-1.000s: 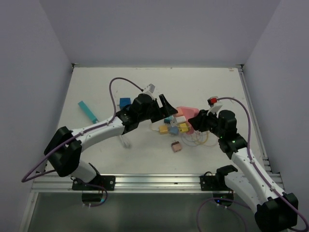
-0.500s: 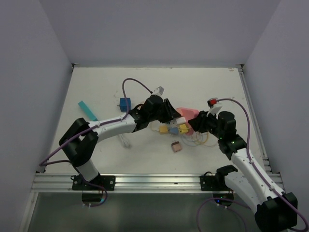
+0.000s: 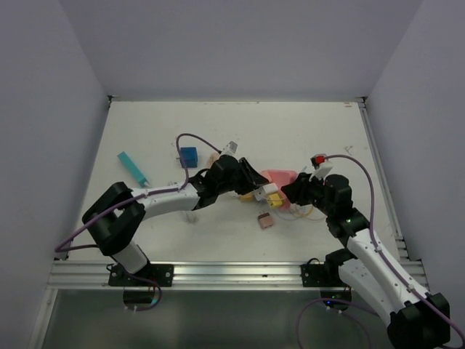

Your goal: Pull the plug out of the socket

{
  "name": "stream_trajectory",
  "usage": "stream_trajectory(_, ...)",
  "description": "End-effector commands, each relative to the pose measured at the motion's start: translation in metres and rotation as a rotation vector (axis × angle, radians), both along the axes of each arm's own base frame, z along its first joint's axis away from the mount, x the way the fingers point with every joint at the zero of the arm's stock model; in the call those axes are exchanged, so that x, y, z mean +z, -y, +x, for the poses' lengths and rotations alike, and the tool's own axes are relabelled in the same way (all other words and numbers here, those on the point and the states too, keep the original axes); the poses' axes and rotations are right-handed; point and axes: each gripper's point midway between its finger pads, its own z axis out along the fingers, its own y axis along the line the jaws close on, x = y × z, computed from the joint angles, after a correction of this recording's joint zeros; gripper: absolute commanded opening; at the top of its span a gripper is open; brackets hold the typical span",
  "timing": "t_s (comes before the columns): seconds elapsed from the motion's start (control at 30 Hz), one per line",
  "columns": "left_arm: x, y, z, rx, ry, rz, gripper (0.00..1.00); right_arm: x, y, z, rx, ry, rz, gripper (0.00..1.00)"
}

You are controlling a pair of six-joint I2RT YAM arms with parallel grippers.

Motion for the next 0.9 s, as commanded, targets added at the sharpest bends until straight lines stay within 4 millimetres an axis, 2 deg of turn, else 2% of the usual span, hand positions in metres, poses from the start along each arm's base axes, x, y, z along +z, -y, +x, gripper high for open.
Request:
stream_trajectory(0.0,0.027,-0.011,0.0,0.062,0.009,-0.071,0.0,0.004,0.063,0.027,-0.35,0.067,-0.101,0.0)
stream_trajectory(0.23,0.028,-0.025,-0.003,0.13,-0.024,-0.098,0.0,-0.011,0.08,0.025,-0.434,0.036,-0.143,0.0)
stream_trajectory(0.3,0.029,-0.028,-0.004,0.138,-0.026,-0.098,0.0,-0.012,0.077,0.024,-0.419,0.038,-0.134,0.0)
stream_trajectory(0.4,0.031,-0.033,-0.006,0.137,-0.009,-0.069,0.0,-0.002,0.067,0.025,-0.375,0.063,-0.092,0.0)
stream_trajectory(0.63,0.01,-0.061,-0.012,0.124,0.043,0.112,0.0,0.019,0.067,0.023,-0.382,0.117,-0.055,0.0)
stream_trajectory(0.73,-0.009,-0.072,-0.021,0.101,0.028,0.185,0.0,0.028,0.063,0.022,-0.373,0.142,-0.011,0.0)
stream_trajectory(0.77,-0.022,-0.077,-0.028,0.087,0.01,0.207,0.0,0.029,0.061,0.021,-0.371,0.142,0.007,0.0)
stream_trajectory(0.8,-0.023,-0.078,-0.031,0.076,0.012,0.196,0.0,0.028,0.061,0.021,-0.372,0.14,0.016,0.0)
stream_trajectory(0.83,-0.036,-0.082,-0.039,0.057,0.0,0.207,0.0,0.029,0.059,0.021,-0.366,0.145,0.028,0.0)
stream_trajectory(0.87,-0.033,-0.077,-0.044,0.023,0.013,0.174,0.0,0.028,0.058,0.021,-0.366,0.143,0.036,0.0)
